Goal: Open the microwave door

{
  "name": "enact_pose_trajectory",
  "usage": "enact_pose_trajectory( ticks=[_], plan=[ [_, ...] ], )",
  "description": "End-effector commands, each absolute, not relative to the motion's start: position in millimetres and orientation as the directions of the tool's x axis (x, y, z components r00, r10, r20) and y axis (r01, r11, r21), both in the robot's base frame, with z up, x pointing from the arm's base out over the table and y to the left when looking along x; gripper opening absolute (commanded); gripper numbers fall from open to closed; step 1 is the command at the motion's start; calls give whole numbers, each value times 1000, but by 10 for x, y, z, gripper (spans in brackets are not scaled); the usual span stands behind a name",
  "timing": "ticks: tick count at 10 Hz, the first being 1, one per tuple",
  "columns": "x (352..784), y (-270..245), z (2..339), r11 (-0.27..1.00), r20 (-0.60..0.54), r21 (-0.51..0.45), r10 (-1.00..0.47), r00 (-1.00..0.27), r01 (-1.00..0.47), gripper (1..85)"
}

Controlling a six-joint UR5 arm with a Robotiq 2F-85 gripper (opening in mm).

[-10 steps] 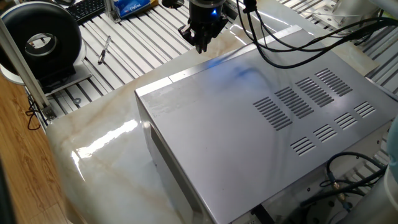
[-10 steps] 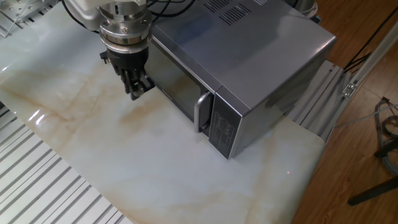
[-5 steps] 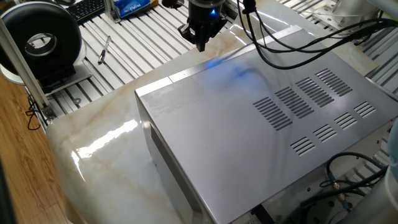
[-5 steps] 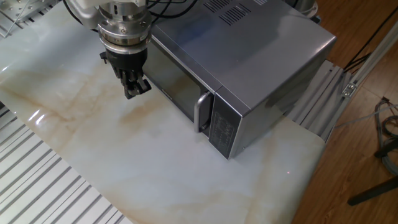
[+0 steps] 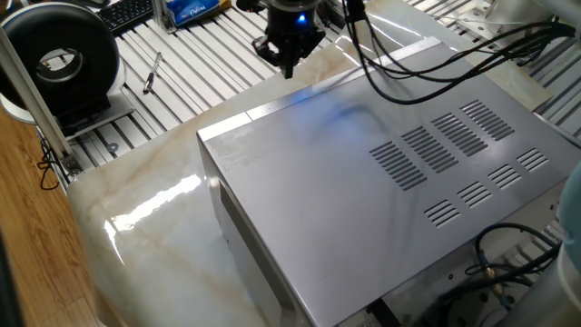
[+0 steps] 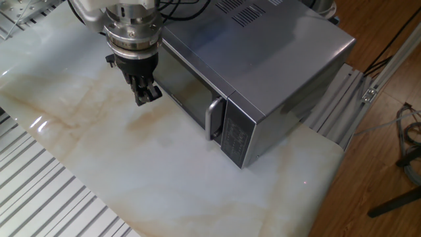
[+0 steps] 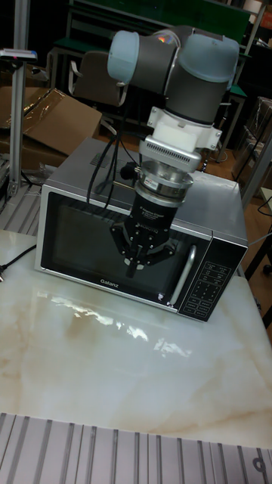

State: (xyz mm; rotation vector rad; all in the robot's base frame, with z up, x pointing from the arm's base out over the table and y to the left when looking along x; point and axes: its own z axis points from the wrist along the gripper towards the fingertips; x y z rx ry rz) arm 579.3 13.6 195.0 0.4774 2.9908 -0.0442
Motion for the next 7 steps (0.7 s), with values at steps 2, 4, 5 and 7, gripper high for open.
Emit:
enact_pose_trajectory(
  ticks=[2, 4, 5, 7],
  plan=[
    [5742, 506, 2104, 945, -78, -3, 325, -943, 326, 10],
    [5858, 866, 2147, 938, -85, 83, 343, -936, 336, 10],
    [5858, 955, 2185, 937, -76, 71, 346, -935, 341, 10],
    [5697, 1145, 2213, 935, -16, 67, 349, -937, 347, 10]
  ],
)
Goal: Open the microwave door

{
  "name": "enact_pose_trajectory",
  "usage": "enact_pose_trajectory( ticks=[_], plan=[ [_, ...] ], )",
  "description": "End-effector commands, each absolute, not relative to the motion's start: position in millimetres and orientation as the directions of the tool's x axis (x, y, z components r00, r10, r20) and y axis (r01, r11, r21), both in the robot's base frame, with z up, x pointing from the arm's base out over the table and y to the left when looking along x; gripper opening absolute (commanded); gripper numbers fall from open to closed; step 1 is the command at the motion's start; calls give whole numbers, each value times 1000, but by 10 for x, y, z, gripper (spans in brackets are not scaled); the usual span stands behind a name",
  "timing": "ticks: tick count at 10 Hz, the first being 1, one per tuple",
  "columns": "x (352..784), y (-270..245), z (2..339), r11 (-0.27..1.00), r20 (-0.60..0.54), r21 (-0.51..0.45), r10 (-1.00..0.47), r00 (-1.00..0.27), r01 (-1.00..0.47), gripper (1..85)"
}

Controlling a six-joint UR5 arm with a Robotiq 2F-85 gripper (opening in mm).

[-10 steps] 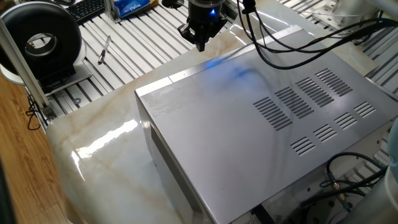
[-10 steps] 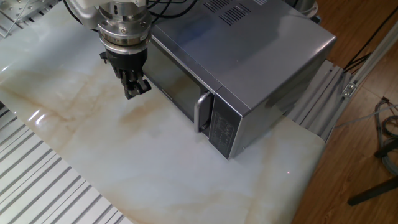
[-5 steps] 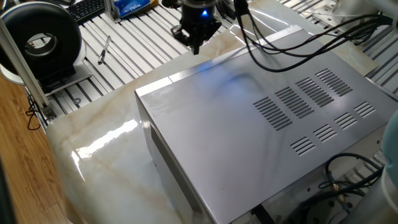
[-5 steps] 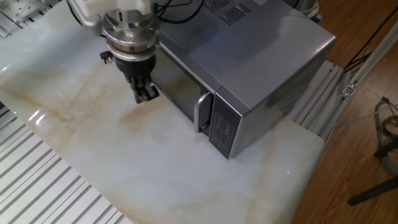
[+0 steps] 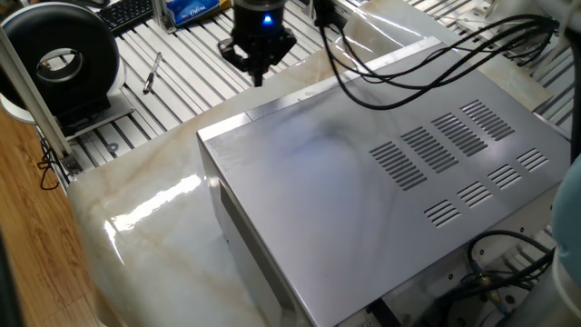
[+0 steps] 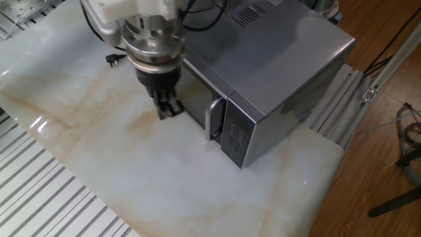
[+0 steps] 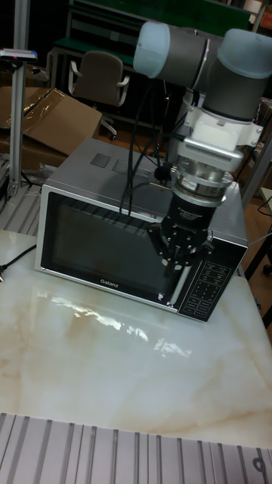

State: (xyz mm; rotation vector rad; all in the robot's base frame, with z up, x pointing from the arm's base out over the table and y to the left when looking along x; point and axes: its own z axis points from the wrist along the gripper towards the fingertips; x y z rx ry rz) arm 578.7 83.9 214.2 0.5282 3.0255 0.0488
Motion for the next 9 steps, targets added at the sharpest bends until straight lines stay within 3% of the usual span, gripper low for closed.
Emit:
enact_pose_trajectory(
  ticks=[1, 5, 7, 9],
  plan=[
    [5677, 1200, 2201, 932, -11, 69, 357, -934, 356, 10],
    [5486, 1392, 2231, 942, 53, 76, 324, -944, 328, 10],
    [5435, 1268, 2231, 949, 58, 20, 314, -948, 316, 10],
    [5428, 1246, 2260, 961, 60, 27, 273, -960, 275, 117]
  ],
)
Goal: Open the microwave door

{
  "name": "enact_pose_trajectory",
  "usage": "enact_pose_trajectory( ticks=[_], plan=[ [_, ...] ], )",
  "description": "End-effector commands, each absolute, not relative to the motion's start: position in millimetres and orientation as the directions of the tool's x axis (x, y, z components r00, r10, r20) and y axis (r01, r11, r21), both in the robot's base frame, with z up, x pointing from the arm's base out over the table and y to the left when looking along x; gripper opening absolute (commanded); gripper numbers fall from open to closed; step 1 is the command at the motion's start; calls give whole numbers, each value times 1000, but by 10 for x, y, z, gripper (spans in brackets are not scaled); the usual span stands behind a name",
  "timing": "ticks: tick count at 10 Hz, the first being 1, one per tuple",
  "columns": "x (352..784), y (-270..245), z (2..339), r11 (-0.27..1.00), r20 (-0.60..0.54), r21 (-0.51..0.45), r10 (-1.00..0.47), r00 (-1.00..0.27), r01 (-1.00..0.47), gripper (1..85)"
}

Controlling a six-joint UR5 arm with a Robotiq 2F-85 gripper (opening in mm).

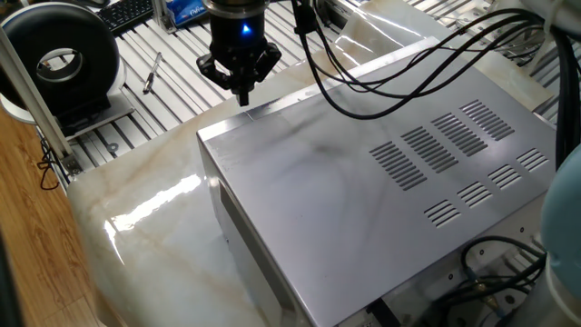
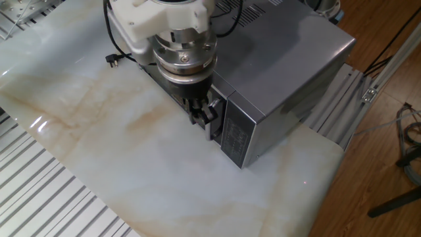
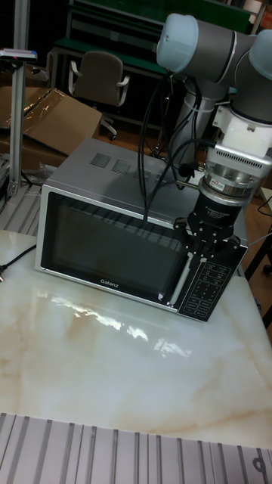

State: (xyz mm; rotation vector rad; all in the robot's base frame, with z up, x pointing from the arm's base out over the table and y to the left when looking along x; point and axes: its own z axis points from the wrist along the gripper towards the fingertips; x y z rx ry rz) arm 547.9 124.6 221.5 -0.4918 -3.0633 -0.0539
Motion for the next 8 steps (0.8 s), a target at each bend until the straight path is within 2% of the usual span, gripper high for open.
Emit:
enact_pose_trajectory(
  ticks=[1, 3, 8],
  plan=[
    [5428, 1245, 2270, 966, 56, 29, 255, -965, 257, 170],
    [5443, 1342, 2274, 961, 64, 71, 262, -963, 266, 300],
    [5429, 1346, 2253, 956, 74, 94, 270, -960, 276, 397]
  ],
)
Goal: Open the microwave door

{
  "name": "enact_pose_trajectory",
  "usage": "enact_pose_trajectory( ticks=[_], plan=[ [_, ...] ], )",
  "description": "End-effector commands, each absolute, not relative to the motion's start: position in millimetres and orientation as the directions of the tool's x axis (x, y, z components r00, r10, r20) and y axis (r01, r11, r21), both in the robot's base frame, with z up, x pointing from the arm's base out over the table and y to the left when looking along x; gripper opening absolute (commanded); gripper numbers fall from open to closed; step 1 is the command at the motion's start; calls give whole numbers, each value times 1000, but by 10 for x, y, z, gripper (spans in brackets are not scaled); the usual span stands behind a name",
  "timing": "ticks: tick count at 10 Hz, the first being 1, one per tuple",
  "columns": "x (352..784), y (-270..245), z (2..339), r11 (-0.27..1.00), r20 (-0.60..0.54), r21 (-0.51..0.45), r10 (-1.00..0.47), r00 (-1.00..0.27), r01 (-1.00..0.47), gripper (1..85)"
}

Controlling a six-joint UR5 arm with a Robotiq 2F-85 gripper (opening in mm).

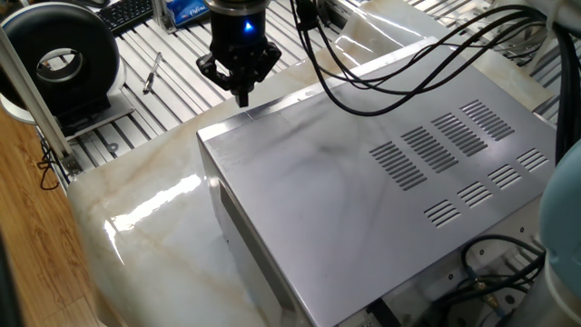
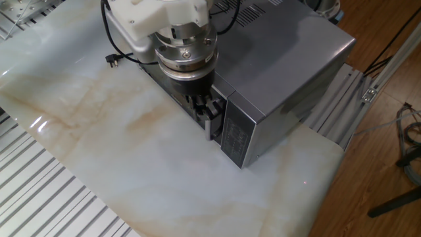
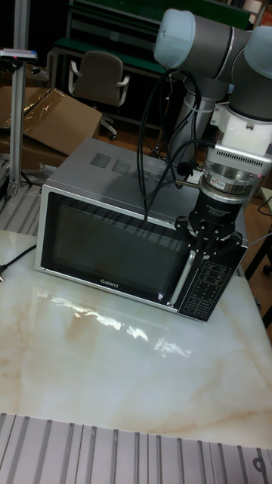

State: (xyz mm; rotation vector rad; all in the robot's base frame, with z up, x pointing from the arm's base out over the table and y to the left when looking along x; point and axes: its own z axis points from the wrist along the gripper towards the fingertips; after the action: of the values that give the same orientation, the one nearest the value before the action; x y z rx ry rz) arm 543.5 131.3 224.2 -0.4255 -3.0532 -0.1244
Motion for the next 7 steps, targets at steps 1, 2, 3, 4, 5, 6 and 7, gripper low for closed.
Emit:
enact_pose_trajectory(
  ticks=[1, 2, 3, 4, 5, 6, 7],
  plan=[
    [5428, 1387, 2257, 952, 80, 110, 278, -957, 285, 413],
    [5420, 1378, 2256, 953, 82, 106, 276, -958, 284, 427],
    [5420, 1366, 2254, 954, 80, 101, 276, -958, 284, 433],
    [5420, 1362, 2253, 954, 80, 100, 275, -958, 282, 437],
    [5440, 1352, 2249, 955, 71, 100, 272, -960, 278, 440],
    [5470, 1312, 2240, 959, 56, 89, 263, -963, 268, 440],
    [5459, 1314, 2239, 959, 61, 87, 266, -962, 271, 443]
  ],
)
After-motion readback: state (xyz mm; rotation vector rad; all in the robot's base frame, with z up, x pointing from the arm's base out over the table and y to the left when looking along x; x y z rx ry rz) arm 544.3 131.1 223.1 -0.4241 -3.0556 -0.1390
